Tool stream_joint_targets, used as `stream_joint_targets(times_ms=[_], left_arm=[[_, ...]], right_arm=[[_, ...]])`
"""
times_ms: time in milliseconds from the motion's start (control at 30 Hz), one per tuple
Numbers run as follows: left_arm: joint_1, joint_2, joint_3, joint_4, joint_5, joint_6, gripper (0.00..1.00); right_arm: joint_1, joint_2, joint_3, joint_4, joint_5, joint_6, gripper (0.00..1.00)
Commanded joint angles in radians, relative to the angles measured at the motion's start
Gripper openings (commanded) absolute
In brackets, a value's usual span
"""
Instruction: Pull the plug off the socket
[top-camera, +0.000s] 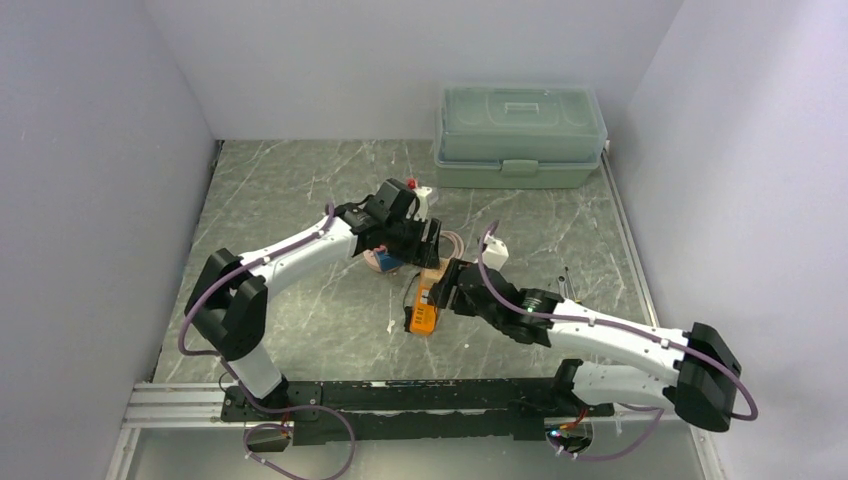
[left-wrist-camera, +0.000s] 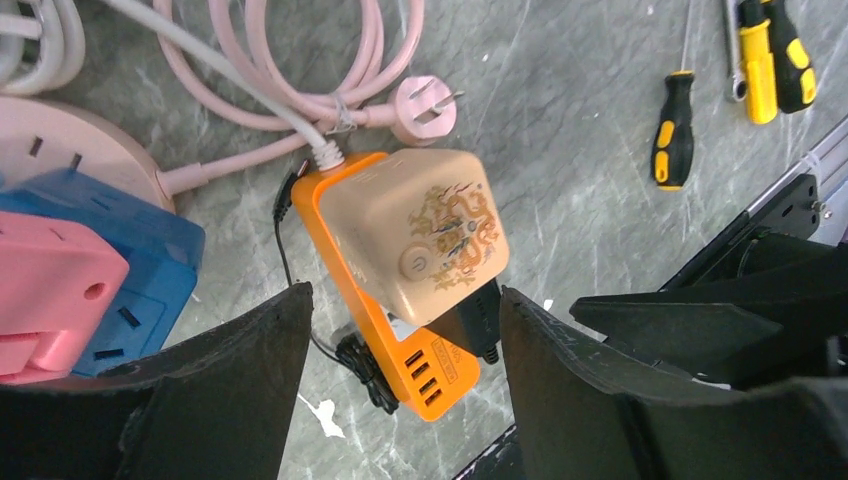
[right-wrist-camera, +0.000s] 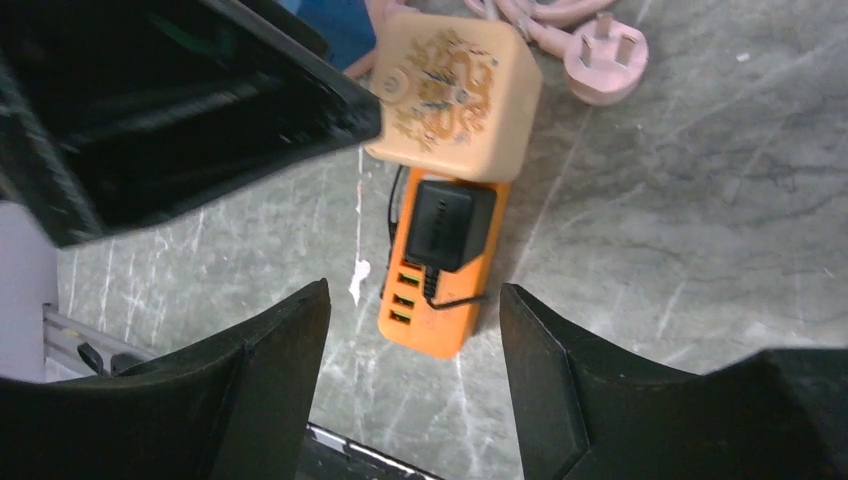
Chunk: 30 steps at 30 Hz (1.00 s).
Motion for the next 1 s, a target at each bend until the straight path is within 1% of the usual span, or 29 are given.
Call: stream_joint_targets(times_ms=[0,167,300,433,700,967], left_arm=[[-0.001,0.009,-0.019,0.034,0.034,0.003,0.71],[-0.002,0.032,-0.022,0.024,0.055,-0.010,0.69],[-0.001,0.040,-0.020,0.022,0.049,-0.006,0.66],[-0.001,0.061,-0.018,0.020,0.054,-0.007,0.62],[-0.001,0.081,-0.022,0.027,0.067,-0.027,0.60],[-0.002,0.080,-0.034,0.039,0.081,-0.050,0.57]], right_arm=[[0.031,0.073,0.104,0.004,0.107,0.007,0.65],[0.074,0.128,0.136,-0.004,0.181,0.033,0.62],[0.094,0.167,0.153,-0.048,0.247,0.063,0.60],[0.095,0.216,0.170,-0.059,0.253,0.066,0.57],[0.096,0.281,0.221,-0.091,0.272,0.043,0.49],[0.094,0.324,0.244,-0.115,0.284,0.042,0.47]])
